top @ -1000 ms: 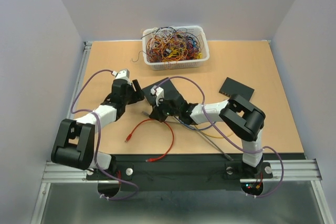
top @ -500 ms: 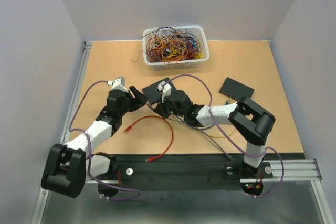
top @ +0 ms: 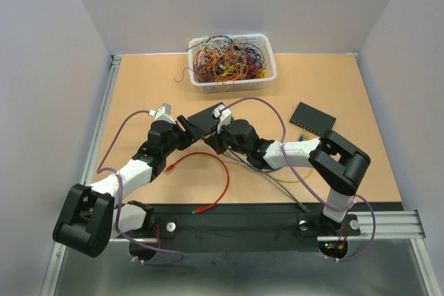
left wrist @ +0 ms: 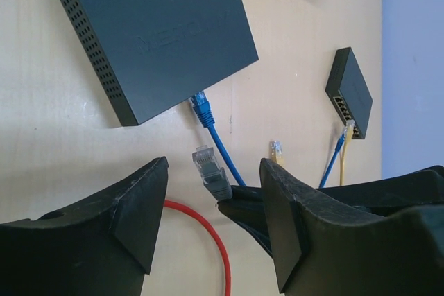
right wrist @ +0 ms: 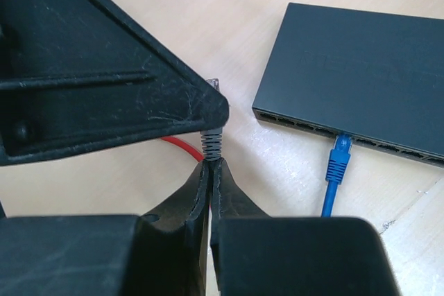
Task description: Insert the plug into the switch port
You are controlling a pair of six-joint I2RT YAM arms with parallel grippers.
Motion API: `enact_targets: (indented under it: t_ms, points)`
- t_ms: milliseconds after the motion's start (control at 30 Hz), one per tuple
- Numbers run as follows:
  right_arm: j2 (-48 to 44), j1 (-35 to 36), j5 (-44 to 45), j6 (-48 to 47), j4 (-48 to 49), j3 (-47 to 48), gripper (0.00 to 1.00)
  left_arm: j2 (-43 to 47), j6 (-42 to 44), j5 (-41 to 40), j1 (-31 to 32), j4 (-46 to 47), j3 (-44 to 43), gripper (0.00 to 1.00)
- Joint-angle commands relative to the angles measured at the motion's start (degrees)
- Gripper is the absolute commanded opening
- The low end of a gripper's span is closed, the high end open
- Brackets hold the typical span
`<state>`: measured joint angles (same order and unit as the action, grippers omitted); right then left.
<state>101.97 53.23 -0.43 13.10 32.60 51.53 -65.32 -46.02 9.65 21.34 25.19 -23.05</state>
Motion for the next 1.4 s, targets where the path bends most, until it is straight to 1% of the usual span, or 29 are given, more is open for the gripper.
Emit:
enact_targets:
  t_ms: [0,67,233,267,333,367,500,567,633,667,733,767,800,867,933,967,1033,1067,1100,1133,1167,1200,1233,1267,1300,1333,1367]
  points:
    - [-2.83,0.03,1.04,0.26,4.4,-0.9,0.0,-0.6,-2.84,-0.77,0.98,4.95,0.2,0.65]
    - [-3.01,0.03,0.69,-0.09,4.58,-1.08,0.0,-0.86,-3.29,-1.21,1.16,5.48,0.2,0.62]
    - [-2.75,-0.06,0.78,0.08,4.93,-1.08,0.01,-0.95,-3.81,-2.18,1.51,5.84,-0.33,0.48]
    - [-2.66,0.03,-0.88,0.08,4.93,-1.08,0.01,-1.12,-3.81,-2.27,1.51,5.84,-0.42,0.45]
    - [-2.74,0.03,-1.15,0.17,5.02,-1.17,0.0,-1.56,-3.73,-2.27,1.6,5.92,-0.77,0.39]
    - [-2.83,0.03,-1.24,0.17,5.1,-1.17,0.01,-1.83,-3.64,-2.18,1.6,6.01,-0.86,0.38]
    - [-3.27,0.03,-1.6,0.17,5.81,-1.6,0.01,-2.97,-3.55,-1.56,1.86,6.98,-0.86,0.26]
    - [-3.62,0.03,-2.03,0.26,6.33,-2.13,0.0,-3.5,-3.46,-1.39,1.95,7.33,-0.95,0.23]
    - [-3.97,0.03,-2.21,0.52,6.69,-2.4,0.0,-3.85,-3.2,-1.21,1.95,7.59,-0.95,0.18]
    - [-4.06,0.03,-2.56,0.95,6.77,-2.48,0.02,-4.11,-3.02,-1.3,1.95,7.68,-1.03,0.16]
    - [-4.94,0.03,-2.82,1.48,6.95,-2.83,0.15,-4.29,-1.8,-1.47,1.95,7.77,-1.38,0.1]
    - [-5.12,0.03,-3.26,1.66,7.04,-2.84,0.31,-4.2,-1.27,-1.56,1.95,7.86,-1.47,0.07]
    - [-5.64,-0.06,-3.96,1.92,7.13,-3.01,0.41,-4.03,-0.05,-1.74,1.95,8.12,-1.82,0.03]
    - [-6.52,-0.32,-4.58,2.62,7.21,-3.36,0.59,-3.59,1.54,-2.18,1.95,8.99,-2.0,0.0]
    - [-8.27,-1.63,-7.29,4.9,7.65,-4.24,0.65,-2.98,3.9,-2.18,1.95,10.14,-2.26,0.0]
    - [-8.98,-2.34,-8.87,5.96,8.18,-4.59,0.67,-2.8,4.79,-2.27,1.95,12.14,-2.18,0.0]
    - [-10.47,-5.85,-12.3,8.59,10.81,-5.99,0.68,-2.36,7.42,-2.35,1.86,14.61,-1.48,0.0]
    - [-11.44,-7.43,-16.58,12.0,12.04,-7.31,0.68,-1.92,8.31,-1.75,1.77,17.93,-1.21,0.0]
    - [-11.53,-11.01,-19.58,13.95,15.36,-8.1,0.67,-1.74,9.1,-1.04,1.68,20.23,-0.69,0.0]
    - [-11.45,-12.96,-22.74,16.14,17.13,-8.54,0.64,-1.57,9.8,-0.34,1.6,22.51,0.88,0.0]
    - [-10.32,-14.81,-28.69,21.12,19.32,-9.68,0.57,-1.13,10.59,0.97,1.51,27.58,1.77,0.0]
    - [-9.26,-18.3,-31.89,23.96,25.26,-10.13,0.55,-0.95,10.95,1.68,1.42,29.98,2.65,0.0]
    - [-7.77,-19.73,-35.05,26.86,28.37,-10.22,0.54,-0.86,11.3,2.12,1.33,32.35,4.22,0.0]
    - [-6.1,-21.05,-40.3,32.72,31.44,-10.13,0.52,-1.12,11.91,3.08,1.33,34.55,4.94,0.0]
    - [-2.0,-23.07,-42.62,35.65,38.26,-9.7,0.5,-1.39,12.44,3.88,1.33,38.4,5.9,0.0]
    - [0.22,-23.69,-44.99,41.77,42.24,-9.26,0.48,-2.35,12.71,4.67,1.25,40.18,6.26,0.0]
    - [2.59,-24.22,-48.58,45.31,47.07,-8.9,0.46,-2.97,12.88,6.85,1.24,41.94,6.52,0.0]
